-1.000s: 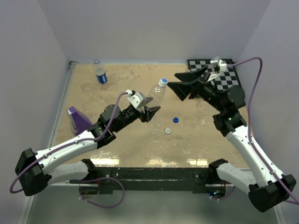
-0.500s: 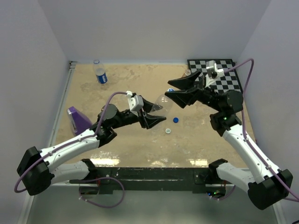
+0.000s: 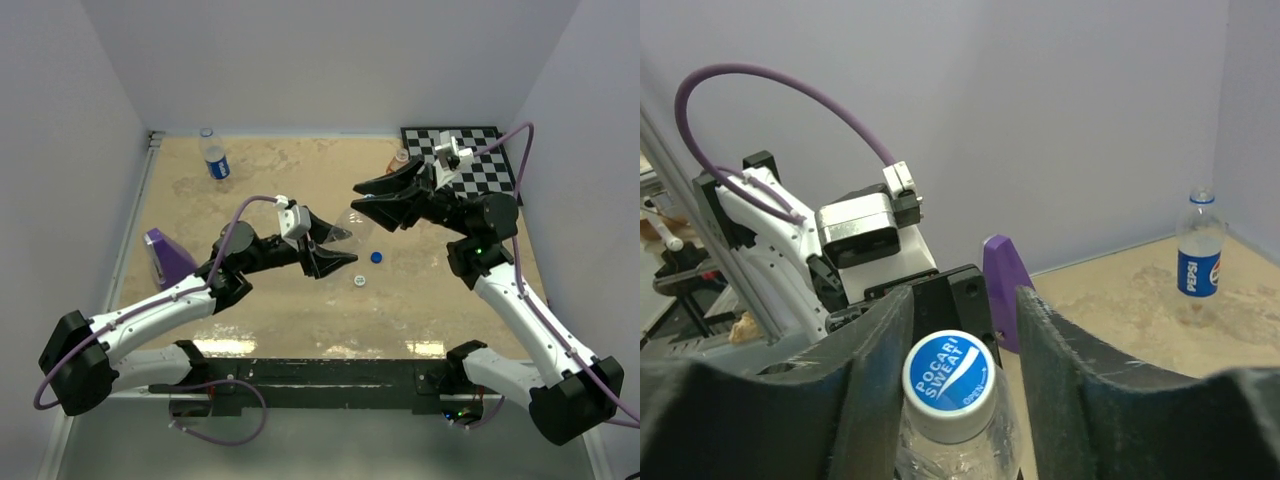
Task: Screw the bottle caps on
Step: Screw the bottle cap onto the plastic bottle.
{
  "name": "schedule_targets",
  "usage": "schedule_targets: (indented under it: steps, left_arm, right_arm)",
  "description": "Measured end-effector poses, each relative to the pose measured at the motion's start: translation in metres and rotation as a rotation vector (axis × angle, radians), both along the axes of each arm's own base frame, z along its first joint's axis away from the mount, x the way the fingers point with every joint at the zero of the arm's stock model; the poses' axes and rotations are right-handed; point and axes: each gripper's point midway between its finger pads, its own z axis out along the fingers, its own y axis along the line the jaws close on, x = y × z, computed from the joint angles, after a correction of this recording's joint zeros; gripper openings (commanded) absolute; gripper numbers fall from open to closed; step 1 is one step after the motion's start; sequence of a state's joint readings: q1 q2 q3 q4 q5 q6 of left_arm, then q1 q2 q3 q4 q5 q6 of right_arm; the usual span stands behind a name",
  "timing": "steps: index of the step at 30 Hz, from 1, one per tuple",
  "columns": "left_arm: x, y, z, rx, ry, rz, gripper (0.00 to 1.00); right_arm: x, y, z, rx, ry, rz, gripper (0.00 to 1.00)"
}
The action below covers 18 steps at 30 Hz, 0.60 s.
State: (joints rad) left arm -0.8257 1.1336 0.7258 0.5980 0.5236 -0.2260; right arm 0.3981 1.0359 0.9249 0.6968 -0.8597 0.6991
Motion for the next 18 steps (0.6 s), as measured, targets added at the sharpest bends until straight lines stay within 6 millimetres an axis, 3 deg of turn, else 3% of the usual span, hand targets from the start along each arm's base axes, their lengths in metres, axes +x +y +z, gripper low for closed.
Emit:
schedule_targets:
  steps: [5,12,18]
  left_arm:
    - [0.0,0.0,0.0,0.001,0.0,-0.002,0.0]
    - [0.006,0.0,-0.005,0.025,-0.003,0.049,0.0]
    - [0.016,-0.006,0.004,0.078,-0.062,0.246,0.0]
  right_arm:
    - [-0.004,0.001,-0.001,-0.007,-0.006,0.021,0.0]
    - [0.002,0.002,-0.006,-0.038,0.01,0.005,0.0]
    - [0.017,0.0,0.001,-0.062,0.04,-0.086,0.0]
